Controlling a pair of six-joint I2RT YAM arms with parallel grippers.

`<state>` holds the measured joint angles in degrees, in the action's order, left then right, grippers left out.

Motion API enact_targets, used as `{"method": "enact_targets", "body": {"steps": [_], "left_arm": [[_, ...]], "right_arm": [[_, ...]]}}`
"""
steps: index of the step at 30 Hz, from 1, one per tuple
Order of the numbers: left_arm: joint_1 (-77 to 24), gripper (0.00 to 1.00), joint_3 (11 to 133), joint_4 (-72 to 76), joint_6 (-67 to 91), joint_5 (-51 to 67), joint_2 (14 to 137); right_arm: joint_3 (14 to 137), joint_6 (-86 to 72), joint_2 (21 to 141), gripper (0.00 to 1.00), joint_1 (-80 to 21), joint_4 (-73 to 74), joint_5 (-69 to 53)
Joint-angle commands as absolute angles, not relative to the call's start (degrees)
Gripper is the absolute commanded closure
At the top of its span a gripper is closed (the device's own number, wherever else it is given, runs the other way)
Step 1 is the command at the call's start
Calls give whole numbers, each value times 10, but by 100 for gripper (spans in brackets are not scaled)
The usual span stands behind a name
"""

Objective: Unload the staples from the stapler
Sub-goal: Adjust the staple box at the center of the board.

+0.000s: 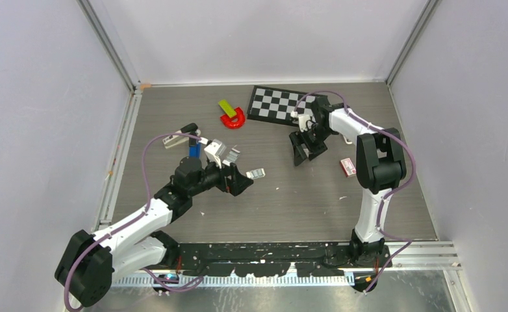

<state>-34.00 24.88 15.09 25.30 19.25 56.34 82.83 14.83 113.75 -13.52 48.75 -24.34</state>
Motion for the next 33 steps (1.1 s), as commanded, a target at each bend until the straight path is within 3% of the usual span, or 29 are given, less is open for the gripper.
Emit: {"method": "enact_targets", "body": {"steps": [1, 9, 14, 17, 26, 33], "left_arm": [[-337, 5, 247, 156, 253, 190, 555], [-337, 5, 246, 162, 253, 199, 557], [-337, 5, 211, 231, 268, 220, 525], [-337, 1, 188, 261, 269, 208, 486], [-337, 0, 165, 265, 273, 190, 444], [-337, 0, 157, 249, 279, 185, 426]], "right_arm": [[874, 255, 1106, 23, -123, 571, -262], [834, 427, 974, 15, -86, 628, -360], [745, 511, 869, 1, -86, 571, -430], [705, 572, 823, 0, -86, 551, -444], [722, 902, 871, 0, -86, 707, -394], [772, 936, 962, 0, -69, 698, -348]]}}
